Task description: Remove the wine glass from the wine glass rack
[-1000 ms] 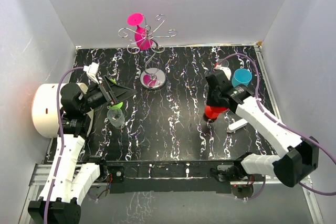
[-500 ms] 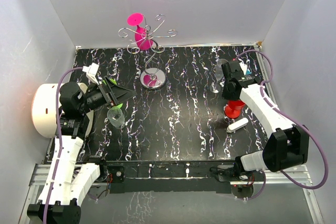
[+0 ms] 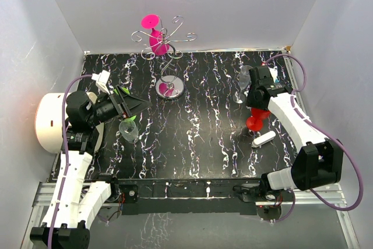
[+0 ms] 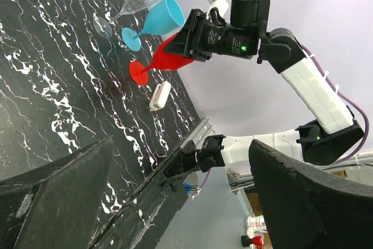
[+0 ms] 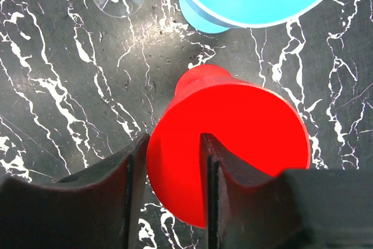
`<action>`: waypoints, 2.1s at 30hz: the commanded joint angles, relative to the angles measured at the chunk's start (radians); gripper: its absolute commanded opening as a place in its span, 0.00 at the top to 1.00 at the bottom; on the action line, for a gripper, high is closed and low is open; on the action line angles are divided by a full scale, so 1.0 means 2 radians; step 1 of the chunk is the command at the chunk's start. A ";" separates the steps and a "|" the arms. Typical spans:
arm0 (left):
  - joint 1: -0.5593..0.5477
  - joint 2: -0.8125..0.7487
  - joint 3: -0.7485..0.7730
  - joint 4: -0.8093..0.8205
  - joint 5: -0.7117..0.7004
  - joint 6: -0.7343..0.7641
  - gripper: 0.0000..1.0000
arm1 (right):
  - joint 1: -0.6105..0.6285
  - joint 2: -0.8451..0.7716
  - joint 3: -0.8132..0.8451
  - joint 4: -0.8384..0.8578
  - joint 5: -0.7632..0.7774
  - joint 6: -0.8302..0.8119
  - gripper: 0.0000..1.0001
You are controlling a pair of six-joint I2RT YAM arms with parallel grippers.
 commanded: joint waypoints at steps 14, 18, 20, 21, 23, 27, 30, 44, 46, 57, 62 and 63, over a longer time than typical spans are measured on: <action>0.000 0.006 0.023 0.001 0.003 0.005 0.01 | -0.007 -0.112 0.027 0.069 -0.122 -0.062 0.08; 0.000 0.016 0.036 -0.019 -0.002 0.013 0.01 | -0.007 -0.125 0.016 0.085 -0.199 -0.081 0.03; 0.000 0.022 0.048 -0.035 -0.008 0.021 0.01 | -0.004 -0.130 0.010 0.095 -0.224 -0.087 0.02; 0.000 0.025 0.053 -0.042 -0.011 0.024 0.01 | -0.002 -0.131 0.008 0.100 -0.233 -0.090 0.02; 0.000 0.029 0.066 -0.053 -0.020 0.030 0.01 | 0.005 -0.128 0.010 0.105 -0.250 -0.095 0.02; 0.000 0.046 0.101 -0.102 -0.050 0.058 0.01 | 0.026 -0.121 0.022 0.112 -0.272 -0.108 0.02; 0.000 0.063 0.129 -0.135 -0.073 0.079 0.01 | 0.046 -0.121 0.027 0.121 -0.287 -0.119 0.02; 0.000 0.181 0.322 -0.238 -0.166 0.150 0.01 | 0.124 -0.161 0.012 0.157 -0.278 -0.152 0.02; 0.000 0.209 0.360 -0.246 -0.174 0.157 0.01 | 0.124 -0.171 0.006 0.161 -0.277 -0.151 0.02; 0.023 0.357 0.477 -0.144 -0.151 0.097 0.01 | 0.125 -0.191 -0.006 0.172 -0.281 -0.145 0.02; 0.041 0.438 0.539 -0.101 -0.134 0.075 0.03 | 0.124 -0.191 -0.006 0.177 -0.283 -0.144 0.02; 0.044 0.453 0.554 -0.097 -0.131 0.076 0.04 | 0.124 -0.191 -0.007 0.178 -0.285 -0.144 0.02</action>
